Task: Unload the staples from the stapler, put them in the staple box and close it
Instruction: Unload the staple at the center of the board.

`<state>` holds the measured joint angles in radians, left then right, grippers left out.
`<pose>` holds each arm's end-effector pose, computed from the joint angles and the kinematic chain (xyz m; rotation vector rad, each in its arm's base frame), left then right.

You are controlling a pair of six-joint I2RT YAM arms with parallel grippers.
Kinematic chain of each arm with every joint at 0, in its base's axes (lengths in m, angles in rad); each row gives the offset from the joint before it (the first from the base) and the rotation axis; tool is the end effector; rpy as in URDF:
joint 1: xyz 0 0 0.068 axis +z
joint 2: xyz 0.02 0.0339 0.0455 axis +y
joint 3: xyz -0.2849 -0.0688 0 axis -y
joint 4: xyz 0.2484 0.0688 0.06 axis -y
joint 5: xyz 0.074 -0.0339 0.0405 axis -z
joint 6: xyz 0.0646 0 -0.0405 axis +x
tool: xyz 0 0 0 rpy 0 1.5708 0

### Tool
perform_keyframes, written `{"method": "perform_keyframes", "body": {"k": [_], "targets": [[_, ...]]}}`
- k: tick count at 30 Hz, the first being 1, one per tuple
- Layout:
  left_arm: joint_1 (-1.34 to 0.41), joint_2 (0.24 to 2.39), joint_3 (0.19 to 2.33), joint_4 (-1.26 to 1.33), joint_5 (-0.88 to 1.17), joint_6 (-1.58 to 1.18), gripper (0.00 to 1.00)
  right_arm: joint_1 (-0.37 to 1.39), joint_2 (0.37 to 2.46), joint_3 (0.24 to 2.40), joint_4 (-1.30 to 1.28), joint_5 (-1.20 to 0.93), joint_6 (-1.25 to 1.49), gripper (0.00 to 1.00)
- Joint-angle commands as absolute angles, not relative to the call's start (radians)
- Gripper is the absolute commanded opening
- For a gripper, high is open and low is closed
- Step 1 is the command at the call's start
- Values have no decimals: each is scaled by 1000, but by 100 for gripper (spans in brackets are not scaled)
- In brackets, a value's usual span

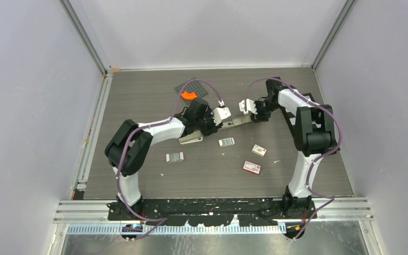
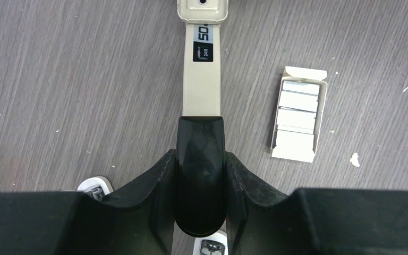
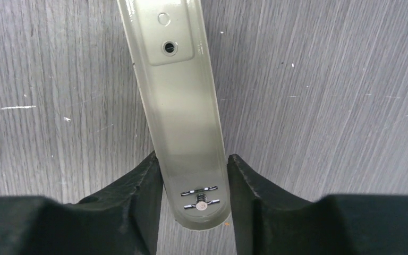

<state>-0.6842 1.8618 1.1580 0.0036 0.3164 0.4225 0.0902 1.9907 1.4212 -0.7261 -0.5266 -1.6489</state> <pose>0.3232 -0.2896 0.1842 1.3370 1.8438 -0.4971 0.4084 0.0695 0.1653 -2.0258 1.5850 0.2427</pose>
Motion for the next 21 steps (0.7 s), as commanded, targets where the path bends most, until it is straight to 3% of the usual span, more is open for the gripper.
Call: {"method": "perform_keyframes", "body": {"k": [1,7,17,19,20,21], "targets": [[-671,1797,1171,101,393,394,0,101,1984,1426,-696,-532,-1659,39],[-665,1762,1163,97,399,383,0,82,1895,1413,-720,-569,-1652,19],[-658,1711,1159,130,443,341,0,37,1762,1451,-847,-594,-1667,16],[-658,1714,1161,130,445,339,0,37,1757,1444,-852,-589,-1668,18],[-658,1718,1162,128,445,339,0,37,1760,1440,-855,-587,-1668,23],[-659,1724,1165,124,445,340,0,37,1766,1437,-857,-585,-1667,40]]}}
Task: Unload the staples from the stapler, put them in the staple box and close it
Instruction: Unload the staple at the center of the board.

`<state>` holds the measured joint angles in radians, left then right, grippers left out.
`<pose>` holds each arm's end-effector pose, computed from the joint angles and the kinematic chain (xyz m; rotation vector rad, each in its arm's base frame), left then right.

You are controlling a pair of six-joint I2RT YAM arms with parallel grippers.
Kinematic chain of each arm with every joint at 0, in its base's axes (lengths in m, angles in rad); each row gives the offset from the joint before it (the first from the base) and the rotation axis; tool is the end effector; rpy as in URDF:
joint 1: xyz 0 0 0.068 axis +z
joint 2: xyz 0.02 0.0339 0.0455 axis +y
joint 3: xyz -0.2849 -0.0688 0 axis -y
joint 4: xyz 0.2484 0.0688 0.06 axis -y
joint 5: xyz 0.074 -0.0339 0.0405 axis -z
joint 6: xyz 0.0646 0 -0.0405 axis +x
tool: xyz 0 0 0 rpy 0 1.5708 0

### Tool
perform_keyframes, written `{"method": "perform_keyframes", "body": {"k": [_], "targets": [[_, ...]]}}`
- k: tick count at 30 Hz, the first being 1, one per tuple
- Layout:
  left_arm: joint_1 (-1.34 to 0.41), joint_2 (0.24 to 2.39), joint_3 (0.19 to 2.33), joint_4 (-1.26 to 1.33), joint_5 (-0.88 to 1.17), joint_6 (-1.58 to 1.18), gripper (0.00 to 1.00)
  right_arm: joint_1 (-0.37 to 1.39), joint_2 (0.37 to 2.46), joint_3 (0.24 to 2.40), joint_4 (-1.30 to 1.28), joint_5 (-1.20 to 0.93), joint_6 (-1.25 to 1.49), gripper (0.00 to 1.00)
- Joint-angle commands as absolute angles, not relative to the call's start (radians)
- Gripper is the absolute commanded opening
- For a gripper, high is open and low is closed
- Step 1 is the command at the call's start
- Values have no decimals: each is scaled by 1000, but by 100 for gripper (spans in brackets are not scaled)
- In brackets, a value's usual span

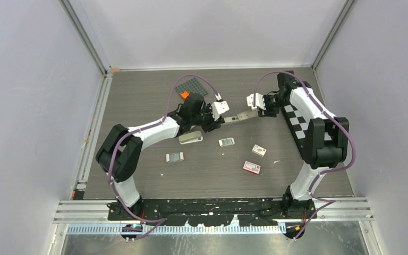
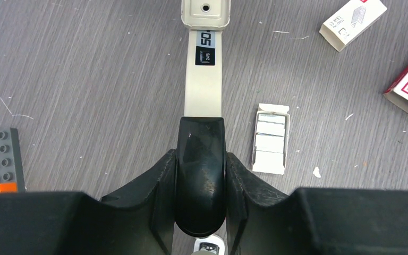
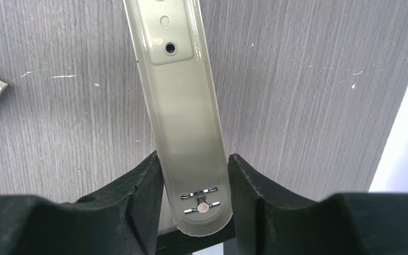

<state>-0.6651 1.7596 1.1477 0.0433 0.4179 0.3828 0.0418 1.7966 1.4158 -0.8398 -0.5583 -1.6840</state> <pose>0.3170 -0.2819 0.2281 1.2806 1.7216 -0.6117 0.3791 0.0501 0.2336 -1.9793 1.5274 0.1644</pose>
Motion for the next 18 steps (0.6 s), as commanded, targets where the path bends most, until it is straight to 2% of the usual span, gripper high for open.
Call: {"method": "perform_keyframes", "body": {"k": [1,2,3,4,15,18], "targets": [[-658,1731,1169,117,444,343,0,37,1771,1428,-857,-582,-1667,55],[-659,1740,1170,111,443,347,0,38,1774,1415,-850,-581,-1663,68],[-659,1749,1172,106,441,350,0,38,1775,1402,-835,-581,-1652,90],[-658,1758,1174,100,439,355,0,37,1775,1392,-820,-583,-1639,98],[-655,1791,1198,90,449,315,0,28,1818,1467,-860,-650,-1531,99],[-651,1772,1205,111,481,290,0,40,1871,1510,-940,-629,-1585,100]]}}
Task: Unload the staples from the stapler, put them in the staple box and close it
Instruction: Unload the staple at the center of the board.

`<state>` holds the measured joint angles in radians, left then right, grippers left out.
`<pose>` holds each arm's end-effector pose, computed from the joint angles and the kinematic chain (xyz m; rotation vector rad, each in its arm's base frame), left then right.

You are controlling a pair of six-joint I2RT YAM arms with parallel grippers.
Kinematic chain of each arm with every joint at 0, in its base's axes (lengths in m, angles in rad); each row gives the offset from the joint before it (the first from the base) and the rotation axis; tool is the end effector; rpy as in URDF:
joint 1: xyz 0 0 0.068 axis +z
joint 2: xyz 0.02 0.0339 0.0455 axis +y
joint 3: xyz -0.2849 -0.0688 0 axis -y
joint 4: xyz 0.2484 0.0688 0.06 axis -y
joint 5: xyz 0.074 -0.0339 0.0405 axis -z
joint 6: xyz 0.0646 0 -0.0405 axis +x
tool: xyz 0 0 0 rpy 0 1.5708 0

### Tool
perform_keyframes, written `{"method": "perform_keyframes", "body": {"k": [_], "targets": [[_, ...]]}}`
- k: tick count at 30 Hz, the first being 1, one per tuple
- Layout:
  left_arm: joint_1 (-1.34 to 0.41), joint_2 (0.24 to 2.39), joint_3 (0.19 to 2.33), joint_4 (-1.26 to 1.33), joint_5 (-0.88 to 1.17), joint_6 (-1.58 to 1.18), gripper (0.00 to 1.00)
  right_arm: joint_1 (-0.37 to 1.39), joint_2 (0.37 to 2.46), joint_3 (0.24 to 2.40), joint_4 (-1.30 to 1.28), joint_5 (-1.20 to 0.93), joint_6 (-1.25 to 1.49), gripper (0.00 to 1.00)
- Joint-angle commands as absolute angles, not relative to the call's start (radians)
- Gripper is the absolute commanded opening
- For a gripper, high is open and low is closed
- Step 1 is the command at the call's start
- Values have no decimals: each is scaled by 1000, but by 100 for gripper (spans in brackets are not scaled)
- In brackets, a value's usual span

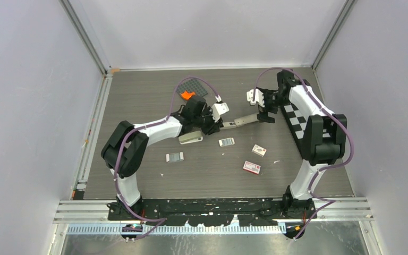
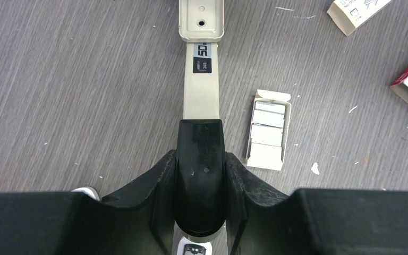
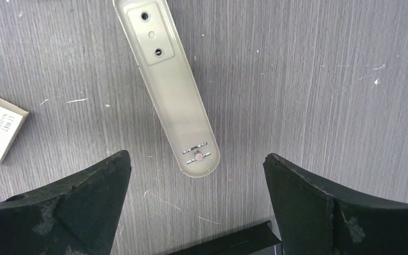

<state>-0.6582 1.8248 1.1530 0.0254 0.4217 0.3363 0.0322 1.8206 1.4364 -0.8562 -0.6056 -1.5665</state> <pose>0.3236 -0.2836 0.2015 1.2635 1.8331 -0.6444 0.3831 0.0491 0.2318 -1.8665 1.6351 0.2706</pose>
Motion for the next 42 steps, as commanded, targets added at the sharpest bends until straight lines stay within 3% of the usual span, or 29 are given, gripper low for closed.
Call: {"method": "perform_keyframes", "body": {"k": [1,8,10,12,16,17,27,29,32,33,34,35,36,38,40,42], "targets": [[-650,1768,1206,111,485,291,0,50,1891,1516,-950,-613,-1602,100],[-648,1763,1203,90,486,299,0,102,2001,1568,-898,-596,-1579,99],[-646,1762,1196,99,486,298,0,120,2030,1575,-905,-566,-1583,95],[-647,1763,1191,105,486,298,0,129,2047,1572,-894,-537,-1583,84],[-644,1752,1181,113,479,302,0,117,2012,1570,-891,-543,-1577,44],[-642,1747,1177,119,476,301,0,111,1990,1569,-893,-547,-1582,39],[-640,1704,1174,140,478,281,0,74,1831,1669,-1056,-549,-1626,6],[-640,1693,1168,153,478,278,0,75,1810,1678,-1078,-542,-1629,3],[-640,1688,1163,165,477,277,0,74,1791,1679,-1095,-532,-1630,4],[-640,1694,1163,167,477,279,0,75,1791,1674,-1094,-527,-1629,8],[-641,1703,1164,169,479,282,0,75,1796,1665,-1091,-522,-1627,19],[-641,1714,1163,169,483,286,0,75,1801,1651,-1081,-515,-1622,38],[-640,1727,1161,172,486,290,0,75,1807,1631,-1055,-506,-1606,65],[-640,1759,1156,176,484,302,0,74,1807,1577,-985,-497,-1563,89],[-640,1793,1152,175,473,315,0,75,1802,1532,-923,-498,-1518,99],[-640,1833,1154,169,463,330,0,74,1805,1531,-913,-511,-1484,100]]}}
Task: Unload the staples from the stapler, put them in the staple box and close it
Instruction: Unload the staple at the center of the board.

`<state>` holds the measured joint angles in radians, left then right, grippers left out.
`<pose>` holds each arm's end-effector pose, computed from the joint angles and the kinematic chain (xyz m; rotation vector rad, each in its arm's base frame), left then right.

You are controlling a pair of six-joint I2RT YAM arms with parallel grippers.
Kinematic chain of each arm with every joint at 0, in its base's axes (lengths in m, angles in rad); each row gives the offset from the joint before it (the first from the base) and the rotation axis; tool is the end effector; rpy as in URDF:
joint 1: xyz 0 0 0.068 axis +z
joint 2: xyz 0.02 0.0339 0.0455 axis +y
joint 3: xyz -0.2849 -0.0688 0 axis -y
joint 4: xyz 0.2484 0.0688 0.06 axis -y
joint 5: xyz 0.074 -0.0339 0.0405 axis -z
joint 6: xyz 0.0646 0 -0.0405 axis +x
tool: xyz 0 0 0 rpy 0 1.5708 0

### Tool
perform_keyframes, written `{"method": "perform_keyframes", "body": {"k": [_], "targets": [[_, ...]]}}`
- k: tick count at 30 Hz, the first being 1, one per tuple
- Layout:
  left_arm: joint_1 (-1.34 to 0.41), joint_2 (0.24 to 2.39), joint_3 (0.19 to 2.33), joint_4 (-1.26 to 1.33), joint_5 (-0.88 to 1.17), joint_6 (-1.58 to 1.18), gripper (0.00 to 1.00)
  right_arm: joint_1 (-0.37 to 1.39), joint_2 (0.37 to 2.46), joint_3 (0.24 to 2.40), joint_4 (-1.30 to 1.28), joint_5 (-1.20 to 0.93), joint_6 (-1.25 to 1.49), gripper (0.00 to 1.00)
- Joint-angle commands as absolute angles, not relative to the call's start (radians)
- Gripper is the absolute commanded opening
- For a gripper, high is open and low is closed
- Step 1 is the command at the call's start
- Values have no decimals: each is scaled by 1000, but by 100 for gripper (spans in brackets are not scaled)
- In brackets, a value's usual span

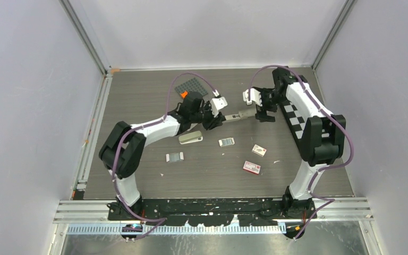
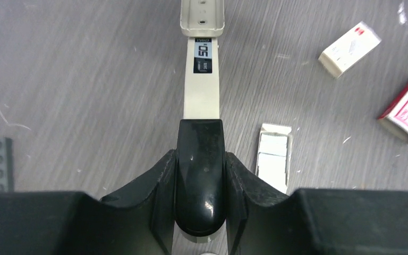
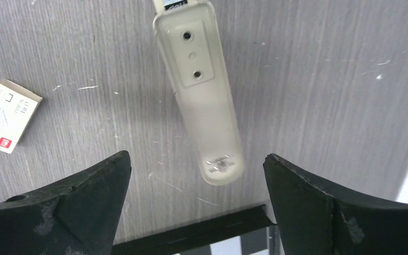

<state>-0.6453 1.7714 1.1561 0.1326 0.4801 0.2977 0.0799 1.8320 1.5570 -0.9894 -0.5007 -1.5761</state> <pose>0.3260 -0.2828 0.2374 1.1991 1.6849 -0.7072 0.3846 0.0619 0.2544 -1.9646 1.6660 0.2121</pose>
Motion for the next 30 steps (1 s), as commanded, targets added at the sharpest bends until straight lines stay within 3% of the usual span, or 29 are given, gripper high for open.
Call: {"method": "perform_keyframes", "body": {"k": [1,21,30], "targets": [[-637,1847,1158,164,459,333,0,71,1808,1538,-918,-521,-1472,100],[-623,1796,1170,197,508,227,0,125,2058,1683,-955,-481,-1512,99],[-602,1750,1175,343,594,22,0,65,1941,1691,-958,-618,-1407,100]]}}
